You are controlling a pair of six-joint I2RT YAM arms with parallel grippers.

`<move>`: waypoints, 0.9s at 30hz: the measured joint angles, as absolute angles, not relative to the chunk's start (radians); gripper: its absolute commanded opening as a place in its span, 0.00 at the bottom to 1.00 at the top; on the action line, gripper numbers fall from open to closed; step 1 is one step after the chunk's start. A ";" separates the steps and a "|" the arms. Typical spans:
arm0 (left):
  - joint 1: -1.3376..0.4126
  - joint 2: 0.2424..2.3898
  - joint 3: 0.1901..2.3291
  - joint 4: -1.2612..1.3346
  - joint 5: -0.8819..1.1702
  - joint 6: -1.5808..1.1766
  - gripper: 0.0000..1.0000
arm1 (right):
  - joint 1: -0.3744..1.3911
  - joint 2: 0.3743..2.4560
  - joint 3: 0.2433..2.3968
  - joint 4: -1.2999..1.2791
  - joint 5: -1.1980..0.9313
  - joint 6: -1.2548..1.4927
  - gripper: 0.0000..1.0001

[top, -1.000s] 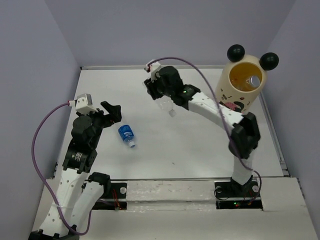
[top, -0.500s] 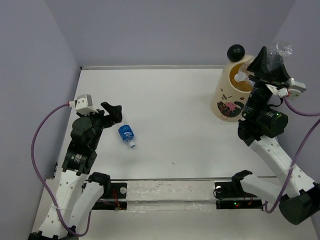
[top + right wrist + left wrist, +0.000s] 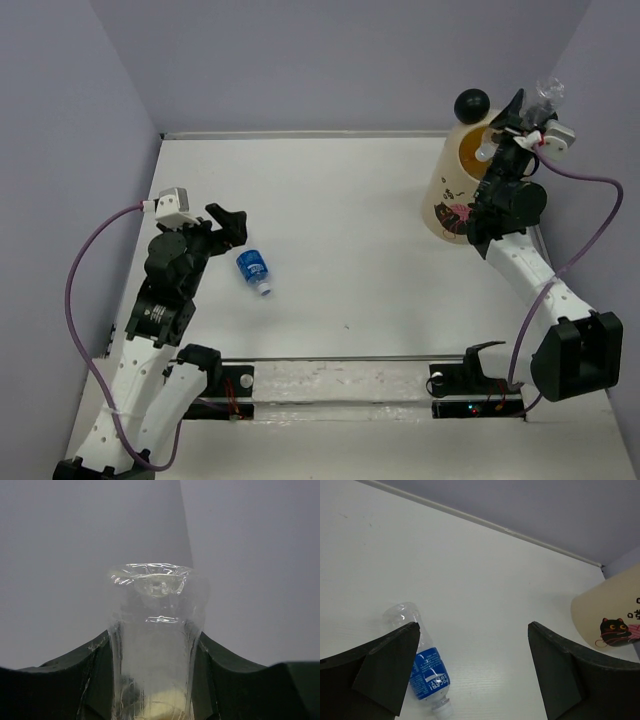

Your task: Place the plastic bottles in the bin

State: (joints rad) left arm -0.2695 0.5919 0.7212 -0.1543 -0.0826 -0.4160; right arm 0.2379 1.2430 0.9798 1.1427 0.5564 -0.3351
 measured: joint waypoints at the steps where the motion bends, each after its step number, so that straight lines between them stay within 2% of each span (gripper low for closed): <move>1: -0.270 0.595 0.721 -0.154 -0.082 -0.416 0.99 | 0.218 1.243 0.980 1.142 0.557 -0.317 0.13; 17: -0.268 0.631 0.721 -0.155 -0.084 -0.408 0.99 | 0.133 1.381 0.958 1.082 0.510 -0.128 0.15; 20: -0.267 0.632 0.721 -0.155 -0.084 -0.407 0.99 | 0.118 1.400 0.928 1.080 0.516 -0.090 0.28; 22: -0.266 0.632 0.721 -0.155 -0.084 -0.405 0.99 | 0.112 1.401 0.898 1.083 0.515 -0.064 0.46; 25: -0.266 0.632 0.721 -0.155 -0.084 -0.405 0.99 | 0.104 1.394 0.878 1.073 0.512 -0.018 0.66; 27: -0.263 0.632 0.721 -0.155 -0.084 -0.405 0.99 | 0.102 1.386 0.877 1.031 0.505 0.009 0.73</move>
State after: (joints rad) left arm -0.2634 0.6319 0.7212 -0.1547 -0.0845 -0.4049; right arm 0.1020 1.3865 0.8768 1.0306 0.5045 0.0086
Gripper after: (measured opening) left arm 0.989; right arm 0.638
